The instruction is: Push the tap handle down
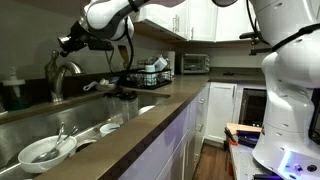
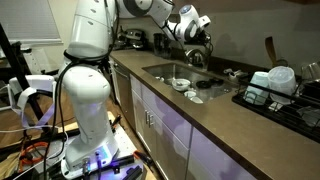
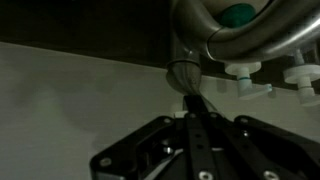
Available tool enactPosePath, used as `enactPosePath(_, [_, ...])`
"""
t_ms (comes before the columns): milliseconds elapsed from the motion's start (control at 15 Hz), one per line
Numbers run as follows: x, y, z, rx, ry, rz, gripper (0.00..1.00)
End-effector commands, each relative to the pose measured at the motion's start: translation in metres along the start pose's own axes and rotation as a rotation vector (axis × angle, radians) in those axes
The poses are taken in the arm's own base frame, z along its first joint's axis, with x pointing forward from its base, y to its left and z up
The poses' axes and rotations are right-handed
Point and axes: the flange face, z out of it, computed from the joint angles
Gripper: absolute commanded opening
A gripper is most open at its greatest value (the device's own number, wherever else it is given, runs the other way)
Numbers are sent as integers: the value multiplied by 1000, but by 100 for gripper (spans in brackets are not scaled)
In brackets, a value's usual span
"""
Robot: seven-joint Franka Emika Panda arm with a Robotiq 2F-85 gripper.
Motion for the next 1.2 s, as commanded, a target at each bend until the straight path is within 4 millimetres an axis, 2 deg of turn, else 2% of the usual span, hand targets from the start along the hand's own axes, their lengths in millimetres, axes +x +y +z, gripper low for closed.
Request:
enactPosePath(0, [-15,5,-15,-24,49,0,3])
enactPosePath(200, [-14,12,-20,-51,133,7,3])
enactPosePath(467, [-6,9,-23,-55,200,8,3])
enactPosePath(1133, [25,-27,-18,0,230,-20,3])
